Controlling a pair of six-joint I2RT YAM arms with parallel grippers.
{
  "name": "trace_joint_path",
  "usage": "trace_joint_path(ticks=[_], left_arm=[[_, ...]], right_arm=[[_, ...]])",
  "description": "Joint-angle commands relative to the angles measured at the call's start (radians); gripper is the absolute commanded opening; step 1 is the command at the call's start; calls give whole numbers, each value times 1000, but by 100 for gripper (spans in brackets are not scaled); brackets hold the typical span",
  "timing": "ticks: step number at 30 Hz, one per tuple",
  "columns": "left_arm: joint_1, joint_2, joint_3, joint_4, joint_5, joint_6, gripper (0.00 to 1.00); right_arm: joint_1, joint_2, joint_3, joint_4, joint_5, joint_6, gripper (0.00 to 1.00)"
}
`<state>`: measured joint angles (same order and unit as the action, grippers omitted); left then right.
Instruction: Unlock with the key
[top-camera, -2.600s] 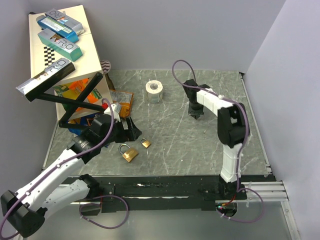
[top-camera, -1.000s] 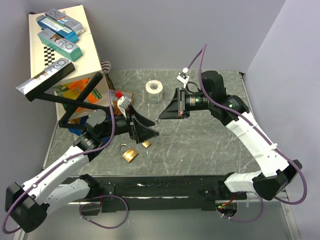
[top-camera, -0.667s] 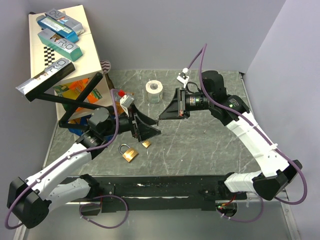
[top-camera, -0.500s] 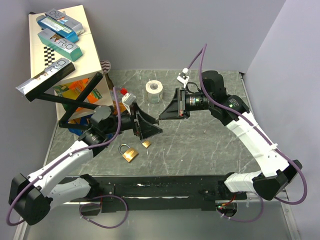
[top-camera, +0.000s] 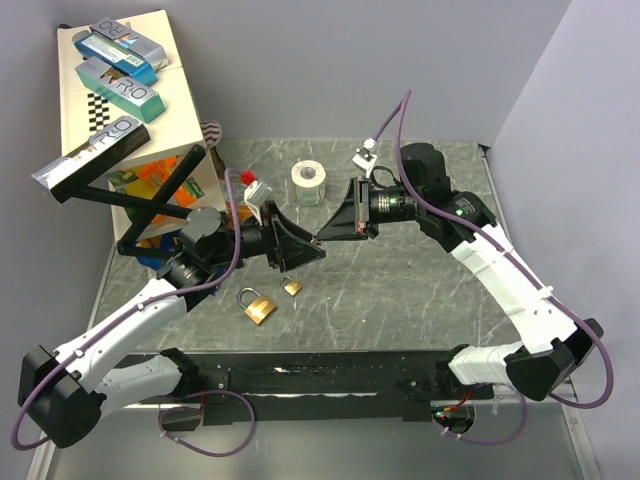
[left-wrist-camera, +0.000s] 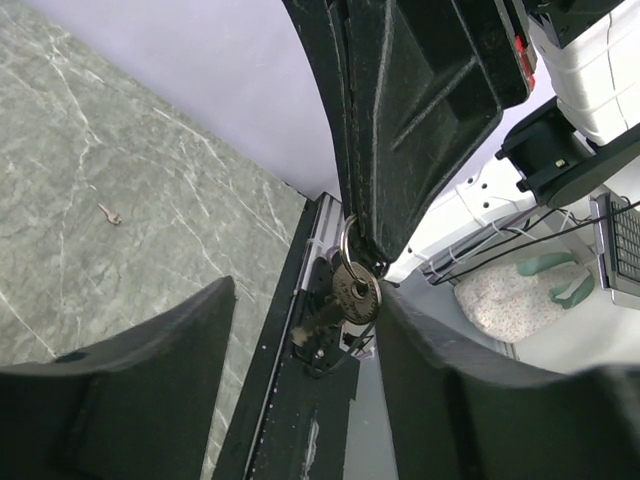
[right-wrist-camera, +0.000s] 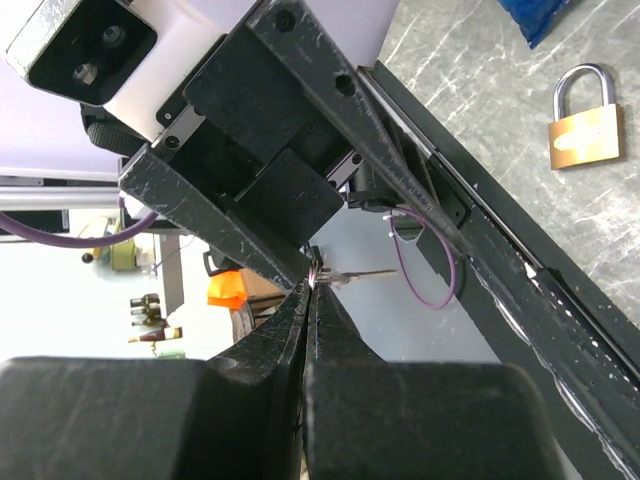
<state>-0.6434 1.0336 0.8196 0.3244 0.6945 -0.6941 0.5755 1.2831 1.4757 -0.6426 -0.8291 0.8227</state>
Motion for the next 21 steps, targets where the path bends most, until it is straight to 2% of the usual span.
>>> trace_joint_path(ticks=[1, 5, 6, 9, 12, 17, 21], left_arm=[[-6, -35, 4, 5, 11, 11, 58], [-7, -38, 0, 10, 16, 7, 42], [-7, -38, 0, 4, 19, 7, 35], [-6, -35, 7, -21, 25, 15, 21], [-7, -41, 0, -25, 26, 11, 11], [-13, -53, -10, -82, 20, 37, 1], [-27, -76, 7, -204, -77, 120, 1]], right_arm=[[6, -27, 2, 37, -2, 35, 0], [7, -31, -14, 44, 8, 41, 0], [6, -34, -15, 41, 13, 39, 0], [6, -42, -26, 43, 25, 47, 0], [6, -50, -32, 49, 41, 55, 0], [3, -65, -41, 29, 90, 47, 0], [3, -65, -12, -86, 236, 9, 0]])
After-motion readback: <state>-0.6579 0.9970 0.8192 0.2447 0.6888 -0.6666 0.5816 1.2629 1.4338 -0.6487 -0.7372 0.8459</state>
